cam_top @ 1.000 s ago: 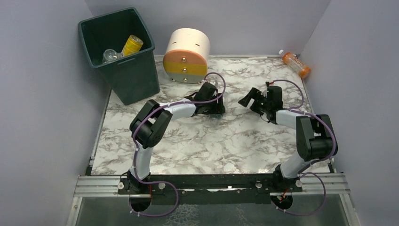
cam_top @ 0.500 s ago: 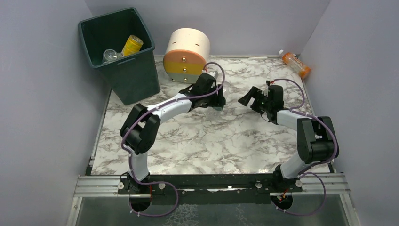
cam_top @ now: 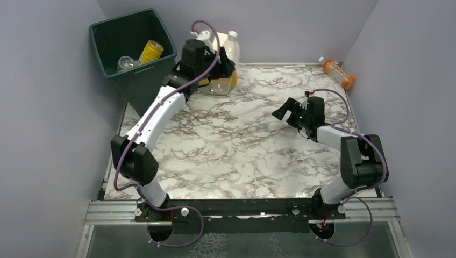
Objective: Put the plastic bottles in the bin
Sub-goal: Pick up the plastic bottle at the center of the board, then place the plastic bottle in the trash bin.
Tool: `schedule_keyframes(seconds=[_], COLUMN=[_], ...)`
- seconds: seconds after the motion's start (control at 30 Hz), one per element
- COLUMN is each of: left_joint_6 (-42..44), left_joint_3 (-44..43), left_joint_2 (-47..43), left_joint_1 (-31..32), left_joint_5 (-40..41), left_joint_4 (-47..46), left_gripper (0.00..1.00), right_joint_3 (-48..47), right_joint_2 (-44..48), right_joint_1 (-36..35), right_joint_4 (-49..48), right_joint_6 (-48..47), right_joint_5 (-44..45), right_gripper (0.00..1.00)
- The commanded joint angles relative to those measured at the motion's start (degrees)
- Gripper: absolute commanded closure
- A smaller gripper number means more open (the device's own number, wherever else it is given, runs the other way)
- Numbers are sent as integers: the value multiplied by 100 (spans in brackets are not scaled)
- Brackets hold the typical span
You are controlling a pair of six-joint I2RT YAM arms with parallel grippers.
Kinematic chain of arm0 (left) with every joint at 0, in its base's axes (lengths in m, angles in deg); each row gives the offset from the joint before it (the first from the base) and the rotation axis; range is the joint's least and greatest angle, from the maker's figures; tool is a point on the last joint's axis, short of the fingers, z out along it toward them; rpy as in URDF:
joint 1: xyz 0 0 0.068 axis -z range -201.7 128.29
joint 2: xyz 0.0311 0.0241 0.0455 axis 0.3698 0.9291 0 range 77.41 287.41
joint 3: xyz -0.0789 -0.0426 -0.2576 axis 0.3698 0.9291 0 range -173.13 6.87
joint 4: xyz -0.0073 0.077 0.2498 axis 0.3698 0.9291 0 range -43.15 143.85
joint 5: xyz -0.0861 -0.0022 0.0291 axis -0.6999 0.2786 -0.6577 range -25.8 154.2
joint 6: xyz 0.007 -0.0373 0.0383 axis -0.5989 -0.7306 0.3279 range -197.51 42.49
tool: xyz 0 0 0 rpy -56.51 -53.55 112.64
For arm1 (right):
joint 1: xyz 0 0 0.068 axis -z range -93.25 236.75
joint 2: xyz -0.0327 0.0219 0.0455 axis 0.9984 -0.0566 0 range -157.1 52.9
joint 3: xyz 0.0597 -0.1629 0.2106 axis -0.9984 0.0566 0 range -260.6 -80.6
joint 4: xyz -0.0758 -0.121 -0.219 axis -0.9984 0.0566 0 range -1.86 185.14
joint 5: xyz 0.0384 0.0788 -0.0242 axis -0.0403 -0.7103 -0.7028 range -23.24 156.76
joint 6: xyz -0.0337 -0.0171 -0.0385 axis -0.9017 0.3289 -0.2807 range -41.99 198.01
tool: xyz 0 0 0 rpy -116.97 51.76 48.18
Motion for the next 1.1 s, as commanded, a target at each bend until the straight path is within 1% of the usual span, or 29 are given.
schedule_keyframes(seconds=[0.0,0.23,0.5,0.63,0.77,0.93,0.97,1.03,1.07], left_joint_6=[237,114,-215,-250,-263,-228,-223,-186,-161], left_joint_3=[-812,-1702,-2110,-2084,-1869,-1693,-1648,-1637,-1635], left_joint_2=[-392,-331,-245,-216,-223,-77,-47,28,107], left_joint_1=[-716,-1773,-2865,-3325,-3821,-4227,-4278,-4330,-4334], left_joint_5=[-409,-1013,-1572,-1675,-1697,-1707,-1698,-1711,-1712], left_joint_4=[332,307,62,-45,-274,-386,-427,-389,-361], left_gripper=[33,32,32,31,29,27,26,18,16], right_joint_3=[-56,-47,-46,-63,-73,-189,-248,-395,-489], right_joint_2=[172,151,133,103,91,69,69,31,-4], right_joint_1=[-4,-3,-4,-4,-4,1,1,-4,-4], right_joint_4=[75,65,74,74,78,171,209,301,336], right_joint_6=[-11,-10,-28,-10,-10,-64,-89,-134,-149], right_joint_5=[-137,-181,-208,-217,-218,-184,-156,-96,-62], right_gripper=[0,0,0,0,0,0,0,0,0])
